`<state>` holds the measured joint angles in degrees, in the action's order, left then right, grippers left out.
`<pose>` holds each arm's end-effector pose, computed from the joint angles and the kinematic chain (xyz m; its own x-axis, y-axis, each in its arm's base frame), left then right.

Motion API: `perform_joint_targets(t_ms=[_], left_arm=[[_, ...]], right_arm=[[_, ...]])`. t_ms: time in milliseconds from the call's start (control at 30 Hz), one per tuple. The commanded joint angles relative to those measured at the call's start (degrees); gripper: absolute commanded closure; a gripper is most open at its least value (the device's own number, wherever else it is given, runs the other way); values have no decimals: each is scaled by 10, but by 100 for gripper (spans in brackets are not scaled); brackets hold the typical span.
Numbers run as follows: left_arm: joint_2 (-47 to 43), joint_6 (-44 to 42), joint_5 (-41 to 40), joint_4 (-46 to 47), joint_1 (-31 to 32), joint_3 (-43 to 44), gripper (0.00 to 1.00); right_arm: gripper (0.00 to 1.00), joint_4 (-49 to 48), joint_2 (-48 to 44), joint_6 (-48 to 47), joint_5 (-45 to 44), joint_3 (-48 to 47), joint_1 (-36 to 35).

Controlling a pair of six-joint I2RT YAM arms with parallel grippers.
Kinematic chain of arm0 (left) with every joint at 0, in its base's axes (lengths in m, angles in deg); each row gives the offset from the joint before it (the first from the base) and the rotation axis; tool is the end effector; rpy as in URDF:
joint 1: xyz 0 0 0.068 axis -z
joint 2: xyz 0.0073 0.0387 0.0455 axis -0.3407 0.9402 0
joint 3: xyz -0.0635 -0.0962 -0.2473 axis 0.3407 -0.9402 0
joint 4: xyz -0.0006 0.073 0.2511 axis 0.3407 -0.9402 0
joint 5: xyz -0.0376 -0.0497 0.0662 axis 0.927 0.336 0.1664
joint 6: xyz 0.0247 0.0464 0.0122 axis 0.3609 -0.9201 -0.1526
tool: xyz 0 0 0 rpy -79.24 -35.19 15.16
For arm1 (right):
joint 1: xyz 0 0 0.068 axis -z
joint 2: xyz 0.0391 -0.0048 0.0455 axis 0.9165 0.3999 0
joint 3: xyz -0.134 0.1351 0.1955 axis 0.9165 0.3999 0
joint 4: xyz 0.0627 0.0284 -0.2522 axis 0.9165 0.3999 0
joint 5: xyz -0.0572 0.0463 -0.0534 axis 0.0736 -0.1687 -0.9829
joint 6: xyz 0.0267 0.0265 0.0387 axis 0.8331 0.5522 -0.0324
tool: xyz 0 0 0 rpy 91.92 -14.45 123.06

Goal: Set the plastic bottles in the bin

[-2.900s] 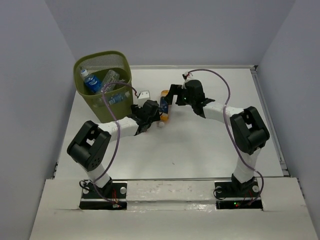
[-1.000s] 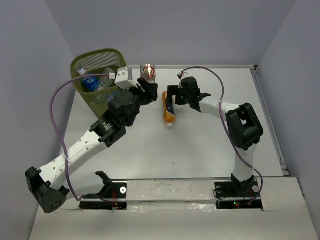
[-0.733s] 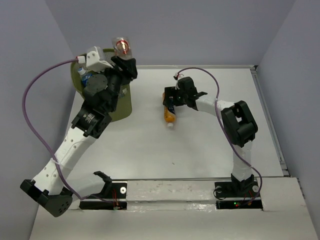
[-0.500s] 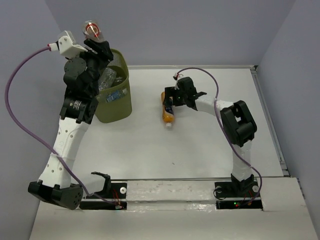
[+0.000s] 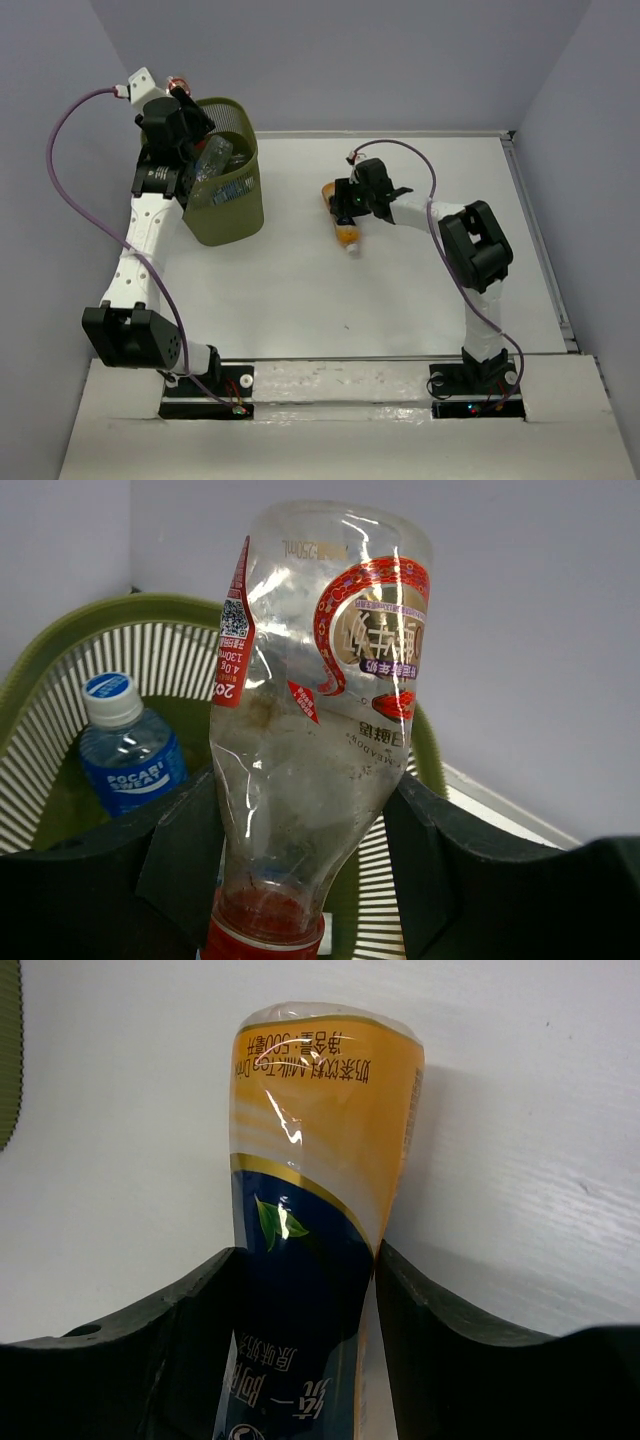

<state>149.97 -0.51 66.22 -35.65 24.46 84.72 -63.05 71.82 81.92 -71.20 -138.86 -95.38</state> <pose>0.3227 -0.0165 0.4545 0.0563 -0.4213 -0.9052 -0.1719 0.8890 -0.4245 0.4058 0.2307 0.1745 -0.6986 -0.0595 -0.7131 -0.3953 0.8627 0.3153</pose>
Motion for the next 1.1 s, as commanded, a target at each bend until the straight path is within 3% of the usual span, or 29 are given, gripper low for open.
perform_joint_targets(t_ms=[0, 100, 133, 200, 233, 300, 500, 733, 967, 1067], left_arm=[[-24, -20, -36, 4, -9, -16, 66], [-20, -31, -35, -12, -15, -23, 56], [-20, -34, -36, -16, -15, -28, 43], [-23, -38, -41, -22, -15, -36, 26], [-30, -39, -41, -23, -16, -40, 9], [-38, -36, -34, -17, -16, -54, 1], [-73, -24, 19, -17, -16, -63, 1], [-205, -9, 144, 20, -16, -125, 1], [-364, -11, 245, 64, -16, -226, 1], [-433, -4, 258, 95, -16, -254, 1]], right_arm=[[68, -17, -63, 16, 14, 43, -4], [72, -46, -90, 23, 26, 73, -4], [72, -52, -110, 24, 28, 87, -4], [73, -59, -130, 23, 31, 98, -4], [73, -61, -148, 24, 35, 102, -4], [73, -68, -168, 30, 41, 113, -9], [74, -83, -263, 44, 40, 137, -21], [74, -102, -343, 48, 9, 95, -68], [74, -140, -292, 51, -49, -38, -143], [74, -168, -231, 55, -57, -151, -162]])
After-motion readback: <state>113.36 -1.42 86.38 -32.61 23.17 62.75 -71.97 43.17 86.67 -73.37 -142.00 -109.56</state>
